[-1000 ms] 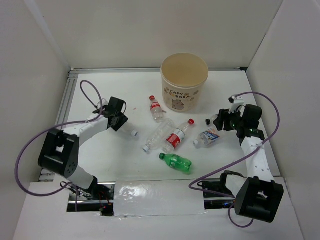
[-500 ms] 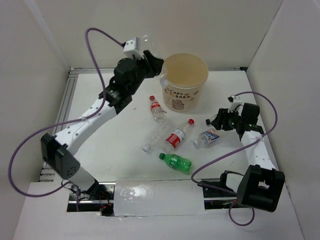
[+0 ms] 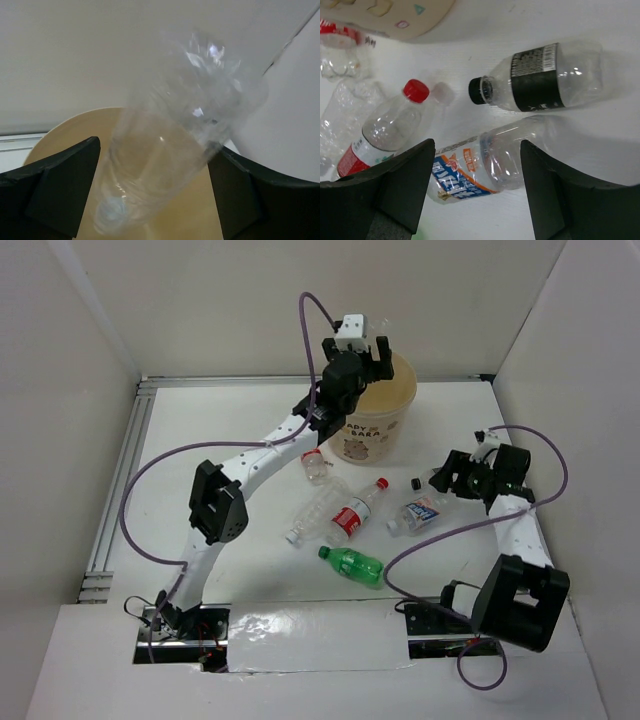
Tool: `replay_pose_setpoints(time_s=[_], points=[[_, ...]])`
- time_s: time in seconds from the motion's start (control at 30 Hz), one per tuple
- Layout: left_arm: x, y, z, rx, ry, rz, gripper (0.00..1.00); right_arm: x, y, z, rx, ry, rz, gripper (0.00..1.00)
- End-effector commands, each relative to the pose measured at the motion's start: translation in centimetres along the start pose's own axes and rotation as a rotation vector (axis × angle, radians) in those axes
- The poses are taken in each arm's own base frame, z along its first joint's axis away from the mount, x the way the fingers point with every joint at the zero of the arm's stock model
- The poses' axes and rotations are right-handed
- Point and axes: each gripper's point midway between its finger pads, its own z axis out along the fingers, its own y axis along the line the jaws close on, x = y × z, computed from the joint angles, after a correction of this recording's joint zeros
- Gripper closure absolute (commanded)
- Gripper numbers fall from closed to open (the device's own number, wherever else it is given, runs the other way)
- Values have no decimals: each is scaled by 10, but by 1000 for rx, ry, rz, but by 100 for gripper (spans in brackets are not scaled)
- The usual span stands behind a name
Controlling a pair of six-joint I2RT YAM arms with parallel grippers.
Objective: Put the plastic bottles in the bin
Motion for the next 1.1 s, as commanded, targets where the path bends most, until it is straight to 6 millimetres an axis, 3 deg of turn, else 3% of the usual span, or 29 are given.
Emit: replay_pose_setpoints(time_s=[0.0,0.1,0.13,0.17,0.2,0.23,0.27,0.3,0.33,0.37,0.4,0.43,0.47,0.6,0.63,0.67,0.7,0.73,0.77,0.83,1.0,1.07], points=[[-44,-1,1,-10,-104,2,0,-27,-16,3,41,-31,149,24],[-67,-12,-15,35,-136,-5,0,-28,-34,14,60,5,275,24],[-62,-8,-19,30,-118,15,0,-27,-41,16,70,13,309,24],[-88,-20,-38,57,-150,2,0,-28,-41,20,55,17,324,24],[-95,-20,-49,57,-155,6,0,-27,-46,28,56,28,353,24],[-72,-13,-59,56,-116,44,0,-33,-51,31,74,17,359,24],[-71,-12,-72,65,-111,58,0,-36,-57,35,95,13,368,24],[-101,-20,-103,101,-151,41,0,-35,-61,41,96,22,388,24],[-97,-18,-117,111,-147,63,0,-42,-68,43,117,9,381,24],[-55,-6,-131,108,-61,109,0,-42,-70,48,132,16,375,24],[-39,6,-157,98,-13,142,0,-39,-78,55,179,37,389,24],[-59,-1,-168,119,-42,119,0,-35,-80,58,181,50,406,24],[-21,14,-183,103,38,168,0,-31,-81,61,182,61,422,24],[40,46,-249,73,199,246,0,-36,-94,73,223,31,421,23],[50,56,-259,48,221,248,0,-27,-98,79,227,58,435,23],[75,68,-274,41,274,249,0,-35,-98,84,229,50,433,23],[71,77,-283,25,273,230,0,-35,-101,88,230,57,436,23],[84,81,-295,15,310,244,0,-25,-102,98,229,97,448,23],[97,90,-305,-2,340,232,0,-29,-100,103,221,99,438,23],[104,99,-318,-27,364,237,0,-24,-102,113,226,113,444,23],[124,116,-329,-68,401,240,0,-16,-96,128,242,166,402,30],[133,118,-329,-75,421,261,0,-15,-97,128,240,168,385,47]])
